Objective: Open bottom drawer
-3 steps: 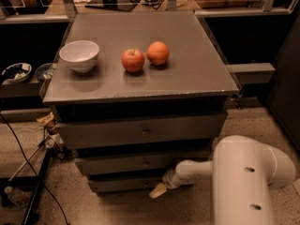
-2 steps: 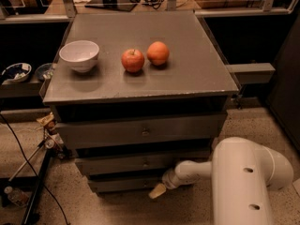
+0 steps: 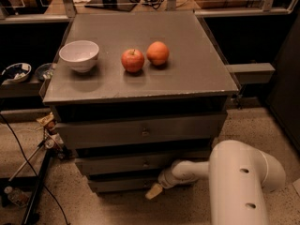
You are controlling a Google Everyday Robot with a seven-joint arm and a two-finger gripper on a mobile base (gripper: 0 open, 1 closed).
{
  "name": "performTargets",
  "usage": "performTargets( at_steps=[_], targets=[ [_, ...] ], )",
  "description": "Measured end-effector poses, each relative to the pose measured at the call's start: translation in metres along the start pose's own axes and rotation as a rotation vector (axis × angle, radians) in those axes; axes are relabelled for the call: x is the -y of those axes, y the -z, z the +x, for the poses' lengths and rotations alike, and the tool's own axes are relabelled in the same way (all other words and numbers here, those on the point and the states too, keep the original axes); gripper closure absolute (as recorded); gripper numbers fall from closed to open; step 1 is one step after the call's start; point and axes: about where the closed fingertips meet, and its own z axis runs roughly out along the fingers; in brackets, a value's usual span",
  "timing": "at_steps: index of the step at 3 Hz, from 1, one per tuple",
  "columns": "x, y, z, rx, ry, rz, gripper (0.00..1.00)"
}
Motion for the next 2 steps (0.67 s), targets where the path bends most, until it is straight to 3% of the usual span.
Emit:
performTargets(
  at_steps=[1,2],
  targets=[
    [-0.012,-0.001,-0.002,-0.021,0.051,-0.038,0.00],
    [-0.036,0.019,0.005,-0.038,0.052,-0.103,0.00]
  ],
)
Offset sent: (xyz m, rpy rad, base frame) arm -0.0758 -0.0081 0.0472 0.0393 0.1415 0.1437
